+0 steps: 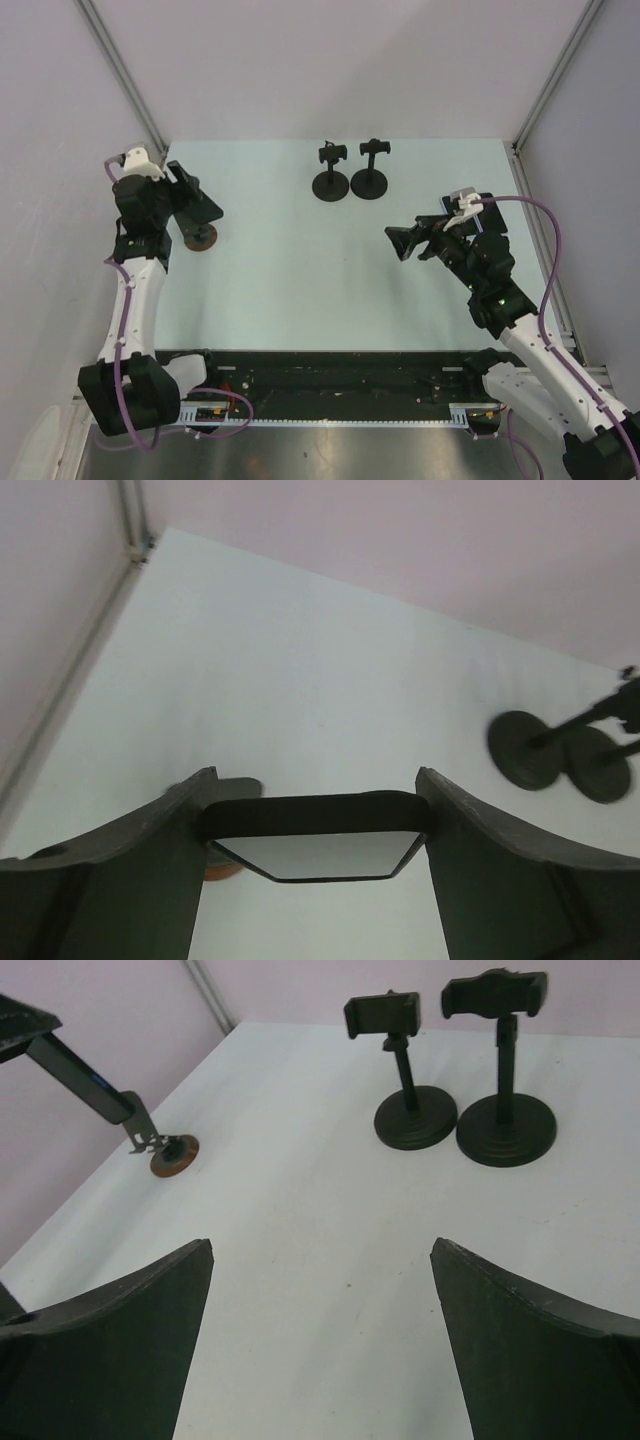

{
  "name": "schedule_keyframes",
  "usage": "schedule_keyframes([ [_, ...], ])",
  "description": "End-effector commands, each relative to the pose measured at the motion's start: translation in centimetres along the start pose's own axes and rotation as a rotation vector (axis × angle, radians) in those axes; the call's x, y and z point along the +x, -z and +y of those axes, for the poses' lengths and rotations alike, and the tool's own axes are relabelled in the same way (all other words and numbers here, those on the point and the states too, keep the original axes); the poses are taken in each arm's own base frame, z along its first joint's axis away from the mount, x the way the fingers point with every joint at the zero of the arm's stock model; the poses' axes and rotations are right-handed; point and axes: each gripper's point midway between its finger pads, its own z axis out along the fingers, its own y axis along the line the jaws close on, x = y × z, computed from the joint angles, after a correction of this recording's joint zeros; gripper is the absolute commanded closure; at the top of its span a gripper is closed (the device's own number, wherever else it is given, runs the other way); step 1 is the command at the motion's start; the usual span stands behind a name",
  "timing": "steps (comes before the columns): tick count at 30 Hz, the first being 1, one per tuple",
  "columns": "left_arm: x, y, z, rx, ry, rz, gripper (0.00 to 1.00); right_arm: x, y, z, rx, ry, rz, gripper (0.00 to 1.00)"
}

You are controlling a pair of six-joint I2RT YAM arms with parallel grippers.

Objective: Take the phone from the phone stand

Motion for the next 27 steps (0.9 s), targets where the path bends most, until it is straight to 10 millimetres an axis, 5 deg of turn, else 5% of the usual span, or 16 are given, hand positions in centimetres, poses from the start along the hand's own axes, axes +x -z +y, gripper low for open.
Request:
schedule_keyframes([
  [1, -1.8, 2.8, -5.0, 0.21, 0.225, -0.025, 1.0, -0.5, -0.6, 2.6, -0.113, 0.046, -0.023, 0.05],
  [7, 1.7, 4.7, -10.7, 0.379, 0.363, 0.109, 1.0, 1.4, -1.2, 6.9, -0.248, 0.118, 0.009, 0.06],
  [11, 4.4, 6.7, -16.8, 0.518, 0.426, 0.242, 1.0, 3.6, -2.1, 9.4, -0.308, 0.146, 0.047, 0.06],
  [16, 6.2, 8.9, -21.9, 0.645, 0.448, 0.363, 1.0, 6.0, -2.8, 12.1, -0.379, 0.144, 0.083, 0.1],
  [27, 7.8, 12.9, -28.5, 0.829, 0.426, 0.51, 0.99, 9.4, -4.5, 12.1, -0.382, 0.168, 0.145, 0.22],
])
